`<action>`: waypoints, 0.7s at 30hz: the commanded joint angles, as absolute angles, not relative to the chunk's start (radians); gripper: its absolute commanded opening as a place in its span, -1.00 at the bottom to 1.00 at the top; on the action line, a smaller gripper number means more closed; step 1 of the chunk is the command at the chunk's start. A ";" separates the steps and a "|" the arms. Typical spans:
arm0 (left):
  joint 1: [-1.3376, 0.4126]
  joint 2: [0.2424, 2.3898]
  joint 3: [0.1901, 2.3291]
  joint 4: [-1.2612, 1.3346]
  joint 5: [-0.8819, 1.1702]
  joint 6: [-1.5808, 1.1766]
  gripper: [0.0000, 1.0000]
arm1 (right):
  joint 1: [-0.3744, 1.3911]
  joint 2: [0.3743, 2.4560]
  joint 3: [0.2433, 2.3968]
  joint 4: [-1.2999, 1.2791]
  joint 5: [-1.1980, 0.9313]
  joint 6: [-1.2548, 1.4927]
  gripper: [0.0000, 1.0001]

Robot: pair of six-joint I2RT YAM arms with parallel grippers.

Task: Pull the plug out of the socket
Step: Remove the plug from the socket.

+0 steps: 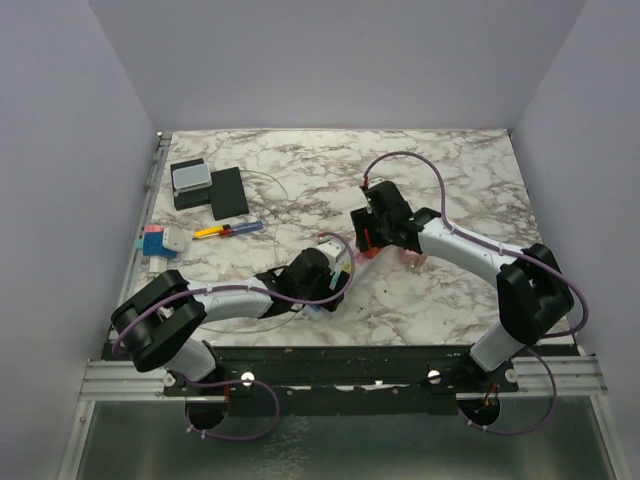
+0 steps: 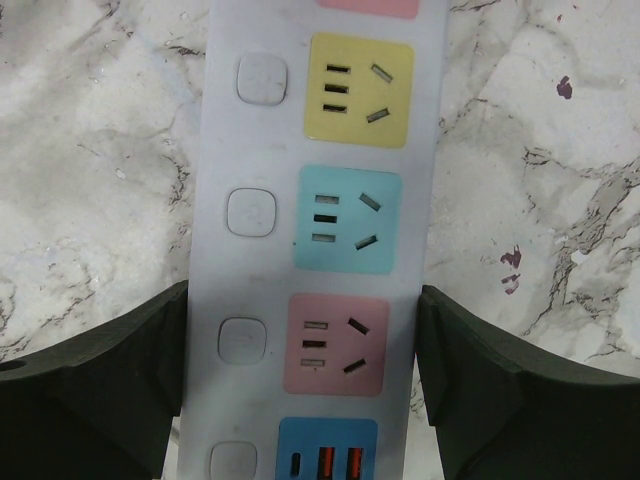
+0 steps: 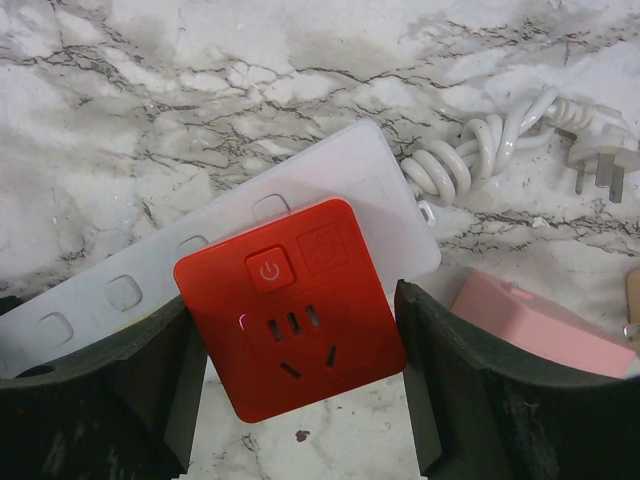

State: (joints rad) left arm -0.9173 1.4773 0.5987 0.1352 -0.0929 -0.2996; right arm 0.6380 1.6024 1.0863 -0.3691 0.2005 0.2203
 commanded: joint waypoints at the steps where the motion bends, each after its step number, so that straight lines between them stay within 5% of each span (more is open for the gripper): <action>1: -0.873 1.551 0.558 0.002 -0.223 -0.435 -1.00 | 0.614 1.595 1.183 -0.346 0.167 0.361 -0.99; 11: -0.874 1.559 0.563 -0.019 -0.215 -0.432 -1.00 | 0.615 1.585 1.164 -0.336 0.123 0.404 -0.99; 21: -0.872 1.563 0.565 -0.021 -0.207 -0.426 -1.00 | 0.729 1.533 1.101 -0.306 0.315 0.334 -0.99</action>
